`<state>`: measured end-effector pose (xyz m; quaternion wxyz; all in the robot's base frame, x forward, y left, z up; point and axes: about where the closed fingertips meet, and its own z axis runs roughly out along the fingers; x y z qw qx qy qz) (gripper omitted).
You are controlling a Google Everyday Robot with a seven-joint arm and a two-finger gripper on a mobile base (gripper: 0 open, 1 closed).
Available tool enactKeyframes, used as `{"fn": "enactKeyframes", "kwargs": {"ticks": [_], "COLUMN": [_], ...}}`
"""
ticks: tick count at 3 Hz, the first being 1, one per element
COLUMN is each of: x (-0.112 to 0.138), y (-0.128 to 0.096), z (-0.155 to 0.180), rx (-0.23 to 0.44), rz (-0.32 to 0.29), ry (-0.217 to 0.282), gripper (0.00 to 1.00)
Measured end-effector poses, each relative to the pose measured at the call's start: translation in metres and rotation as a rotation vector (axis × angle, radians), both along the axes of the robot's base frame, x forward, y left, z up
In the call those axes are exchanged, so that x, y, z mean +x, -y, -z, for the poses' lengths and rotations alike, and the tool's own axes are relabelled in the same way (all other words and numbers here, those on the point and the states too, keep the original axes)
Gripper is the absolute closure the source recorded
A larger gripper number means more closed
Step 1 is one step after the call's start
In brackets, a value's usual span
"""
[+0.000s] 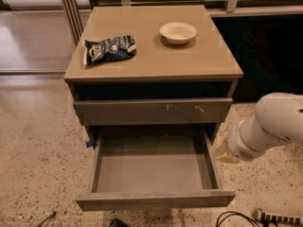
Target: Close middle drawer
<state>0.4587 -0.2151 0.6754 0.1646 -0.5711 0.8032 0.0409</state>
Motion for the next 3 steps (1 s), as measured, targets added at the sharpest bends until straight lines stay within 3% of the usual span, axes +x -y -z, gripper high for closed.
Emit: {"fn": "enactKeyframes", "kwargs": {"ticks": [1,2,3], "x": [-0.014,-0.03,-0.05], "y": [-0.006,-0.028,-0.053], "z": [0.036,0.091,0.142], "rx": [0.123,0.284,0.4], "rz": [0.042,0.063,0.051], "ry": [-0.026,-0.094,-0.186], "gripper": [1.0,1.0,1.0]}}
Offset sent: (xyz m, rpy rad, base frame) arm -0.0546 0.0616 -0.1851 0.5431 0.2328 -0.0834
